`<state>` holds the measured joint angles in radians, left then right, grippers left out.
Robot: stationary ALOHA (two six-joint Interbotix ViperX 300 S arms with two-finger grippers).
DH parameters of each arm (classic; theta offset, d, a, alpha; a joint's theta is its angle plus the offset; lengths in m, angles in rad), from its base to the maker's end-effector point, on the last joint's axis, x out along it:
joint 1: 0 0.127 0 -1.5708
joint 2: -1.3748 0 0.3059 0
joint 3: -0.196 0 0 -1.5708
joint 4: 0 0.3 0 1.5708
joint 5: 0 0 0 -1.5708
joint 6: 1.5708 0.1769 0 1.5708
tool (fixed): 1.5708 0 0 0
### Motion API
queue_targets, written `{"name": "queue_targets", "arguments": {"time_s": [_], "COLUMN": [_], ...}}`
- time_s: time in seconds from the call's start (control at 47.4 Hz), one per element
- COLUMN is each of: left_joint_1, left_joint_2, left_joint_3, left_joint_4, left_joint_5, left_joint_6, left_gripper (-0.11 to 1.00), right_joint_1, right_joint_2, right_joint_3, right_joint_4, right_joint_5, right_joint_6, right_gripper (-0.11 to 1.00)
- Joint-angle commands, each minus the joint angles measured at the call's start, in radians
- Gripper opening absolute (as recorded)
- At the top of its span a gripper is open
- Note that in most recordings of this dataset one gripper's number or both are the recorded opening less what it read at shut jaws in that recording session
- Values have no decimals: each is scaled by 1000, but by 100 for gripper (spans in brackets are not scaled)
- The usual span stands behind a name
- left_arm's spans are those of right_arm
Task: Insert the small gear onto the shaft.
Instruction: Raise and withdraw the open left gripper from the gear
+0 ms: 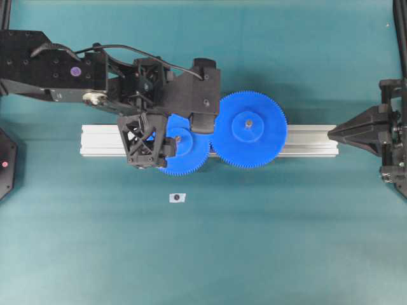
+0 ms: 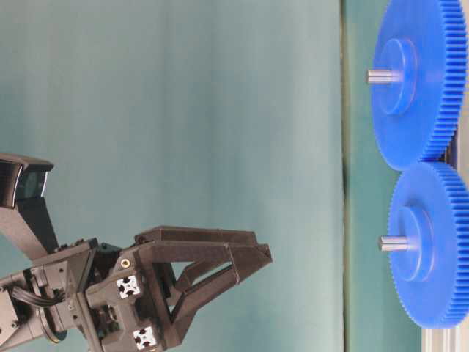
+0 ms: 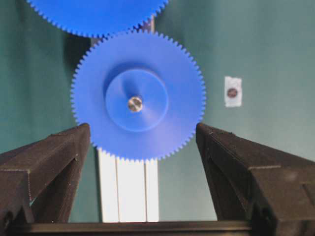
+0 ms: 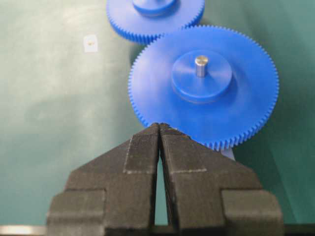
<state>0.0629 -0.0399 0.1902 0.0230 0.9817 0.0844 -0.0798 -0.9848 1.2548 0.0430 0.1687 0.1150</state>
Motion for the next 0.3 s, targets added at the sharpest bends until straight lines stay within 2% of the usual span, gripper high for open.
{"name": "queue_targets", "arguments": {"time_s": [0.0,0.274], "left_joint_1": [-5,-6], "left_joint_2": [-40,-58], "left_joint_3": [-29,-26], "left_joint_4": [3,3], "left_joint_5": [-9,-49], "left_joint_6": [-5,-21], "left_gripper": [82,82], "right_joint_1": [-3,-3], "right_joint_2": [5,5], "right_joint_3": [-11,-8], "right_joint_4": [2,2], "right_joint_5": [-5,-6], "right_joint_6": [12,12], "right_gripper": [8,8]}}
